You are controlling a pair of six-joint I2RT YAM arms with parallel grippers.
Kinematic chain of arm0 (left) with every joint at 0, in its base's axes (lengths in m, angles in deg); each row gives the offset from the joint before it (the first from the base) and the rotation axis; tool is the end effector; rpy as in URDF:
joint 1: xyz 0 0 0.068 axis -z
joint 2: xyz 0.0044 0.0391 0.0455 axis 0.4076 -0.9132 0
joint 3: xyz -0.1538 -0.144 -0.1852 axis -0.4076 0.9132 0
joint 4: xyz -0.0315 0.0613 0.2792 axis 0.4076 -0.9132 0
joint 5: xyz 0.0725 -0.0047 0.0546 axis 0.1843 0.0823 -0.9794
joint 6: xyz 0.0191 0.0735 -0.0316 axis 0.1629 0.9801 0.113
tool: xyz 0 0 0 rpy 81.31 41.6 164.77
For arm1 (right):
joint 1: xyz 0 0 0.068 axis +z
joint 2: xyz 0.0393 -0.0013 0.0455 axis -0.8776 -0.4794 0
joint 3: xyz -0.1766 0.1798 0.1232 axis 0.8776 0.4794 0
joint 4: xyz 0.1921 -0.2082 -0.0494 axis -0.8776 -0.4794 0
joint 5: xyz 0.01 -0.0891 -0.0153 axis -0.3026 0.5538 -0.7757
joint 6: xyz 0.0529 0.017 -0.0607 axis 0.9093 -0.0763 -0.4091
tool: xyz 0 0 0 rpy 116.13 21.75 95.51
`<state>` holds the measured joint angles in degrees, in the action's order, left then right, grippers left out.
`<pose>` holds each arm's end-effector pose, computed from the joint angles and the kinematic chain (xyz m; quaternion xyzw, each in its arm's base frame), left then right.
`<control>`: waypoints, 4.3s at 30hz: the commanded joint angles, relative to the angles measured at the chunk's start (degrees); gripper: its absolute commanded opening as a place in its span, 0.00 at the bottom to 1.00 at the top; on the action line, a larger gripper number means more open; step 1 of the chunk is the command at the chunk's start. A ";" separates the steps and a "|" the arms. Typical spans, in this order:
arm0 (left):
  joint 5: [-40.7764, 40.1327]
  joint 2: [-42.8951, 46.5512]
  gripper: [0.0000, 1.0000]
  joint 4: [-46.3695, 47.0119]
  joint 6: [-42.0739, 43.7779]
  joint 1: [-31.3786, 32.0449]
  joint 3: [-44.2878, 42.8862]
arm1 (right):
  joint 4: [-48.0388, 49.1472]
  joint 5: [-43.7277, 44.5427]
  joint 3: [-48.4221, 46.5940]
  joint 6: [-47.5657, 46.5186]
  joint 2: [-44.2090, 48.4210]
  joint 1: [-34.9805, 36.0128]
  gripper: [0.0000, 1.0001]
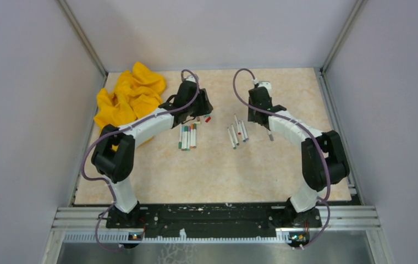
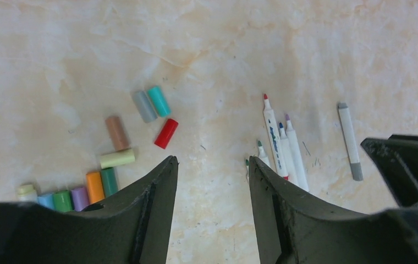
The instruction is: Open the pen caps
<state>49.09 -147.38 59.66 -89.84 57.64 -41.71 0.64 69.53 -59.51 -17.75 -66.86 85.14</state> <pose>0.4025 -0.2569 0.2232 -0.0163 0.8831 -0.2080 0.4201 0.3784 0.1400 0.1993 0.0070 0.9149 -0.0231 0.4029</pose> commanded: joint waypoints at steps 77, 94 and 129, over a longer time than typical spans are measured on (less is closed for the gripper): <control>35.64 2.06 0.60 45.00 -5.87 5.35 23.12 | 20.53 -26.08 5.19 15.63 9.43 3.10 0.00; 31.37 1.66 0.24 46.97 -6.11 5.80 24.72 | 22.13 -26.36 8.45 16.84 12.45 3.65 0.00; 27.09 4.56 0.00 26.40 -0.20 7.62 17.90 | 20.88 -21.90 8.23 9.57 12.07 6.88 0.00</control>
<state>77.74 -145.00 87.13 -91.26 64.43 -22.95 18.54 48.07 -49.65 -7.55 -55.74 90.63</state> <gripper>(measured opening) 0.047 0.029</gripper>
